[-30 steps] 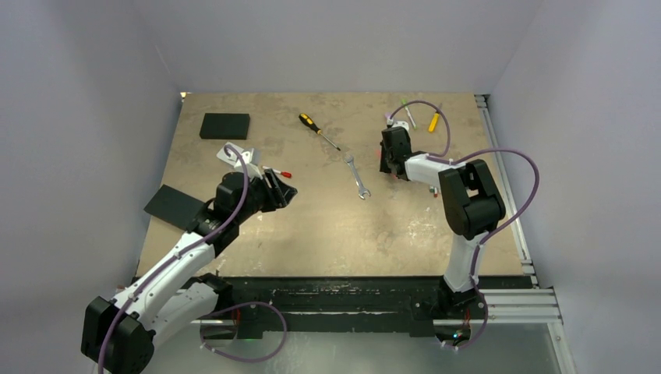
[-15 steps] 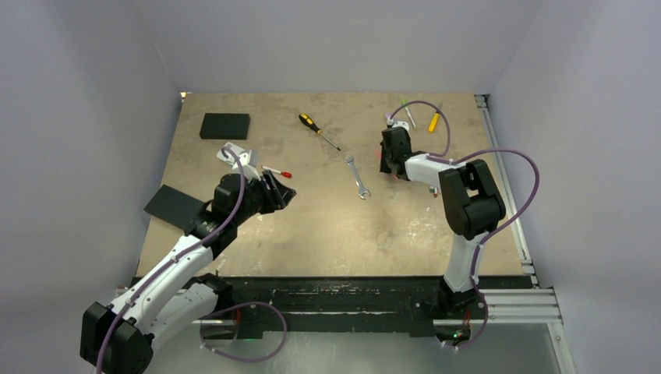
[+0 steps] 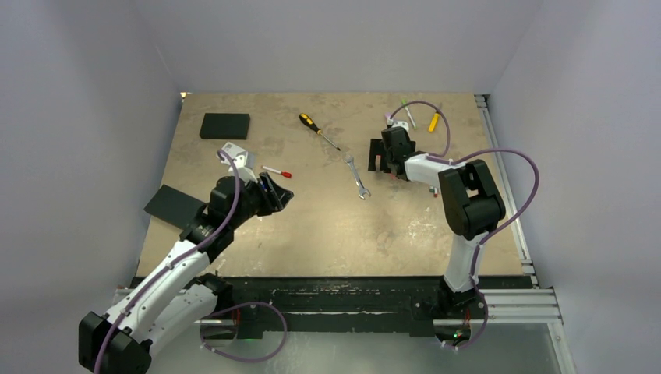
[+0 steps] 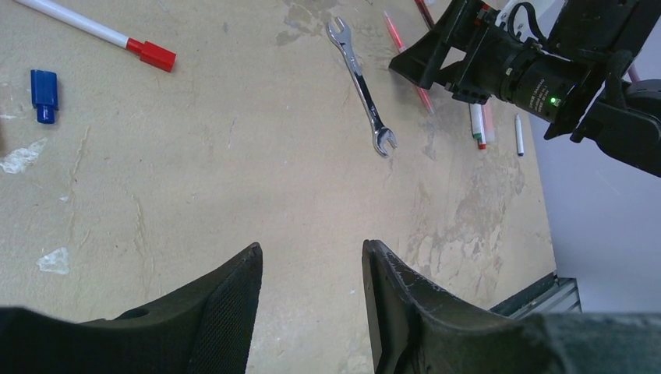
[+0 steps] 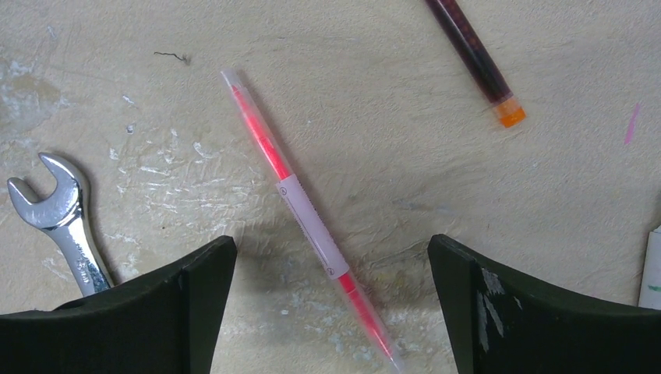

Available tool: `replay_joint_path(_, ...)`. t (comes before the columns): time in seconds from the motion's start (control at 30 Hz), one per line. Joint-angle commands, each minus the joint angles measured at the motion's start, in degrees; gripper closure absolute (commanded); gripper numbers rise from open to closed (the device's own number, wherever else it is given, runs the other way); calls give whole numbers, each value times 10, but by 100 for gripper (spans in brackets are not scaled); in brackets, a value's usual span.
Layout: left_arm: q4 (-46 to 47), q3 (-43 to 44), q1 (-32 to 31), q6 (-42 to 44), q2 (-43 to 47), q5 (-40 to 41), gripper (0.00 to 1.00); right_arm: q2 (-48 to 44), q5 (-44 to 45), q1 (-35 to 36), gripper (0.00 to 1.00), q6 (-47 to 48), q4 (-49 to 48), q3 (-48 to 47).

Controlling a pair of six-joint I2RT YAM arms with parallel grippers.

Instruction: Open the pen caps

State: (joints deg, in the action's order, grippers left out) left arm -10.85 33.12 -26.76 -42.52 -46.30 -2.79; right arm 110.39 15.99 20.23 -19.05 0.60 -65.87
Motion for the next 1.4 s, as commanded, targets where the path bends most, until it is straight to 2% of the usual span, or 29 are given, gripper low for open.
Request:
replay_joint_path(0.0, 16, 1, -2, -8, 3, 0, 52, -14, 9, 2, 5, -2, -3, 6)
replay_joint_path(0.13, 16, 5, -2, -8, -4, -4, 52, -10, 1, 2, 15, -1, -13, 9)
replay_joint_path(0.33, 11, -1, -2, -8, 11, 2, 52, -15, -4, 4, 54, 1, -21, 10)
replay_joint_path(0.43, 11, -2, -2, -10, 12, 0, 52, -13, -4, 5, 62, 2, -18, 6)
replay_joint_path(0.73, 10, -3, -2, -9, 14, 0, 52, -13, -6, 5, 100, 4, -16, 6)
replay_joint_path(1.13, 4, 26, -2, 2, -8, 2, 52, -79, -12, 6, 100, -22, -15, 8)
replay_joint_path(1.27, 8, 41, -2, 3, -10, 7, 52, -134, -48, 7, 100, -50, -43, 45)
replay_joint_path(1.37, 30, 49, -1, 1, -6, 5, 51, -204, -105, 15, 100, -60, -103, 103)
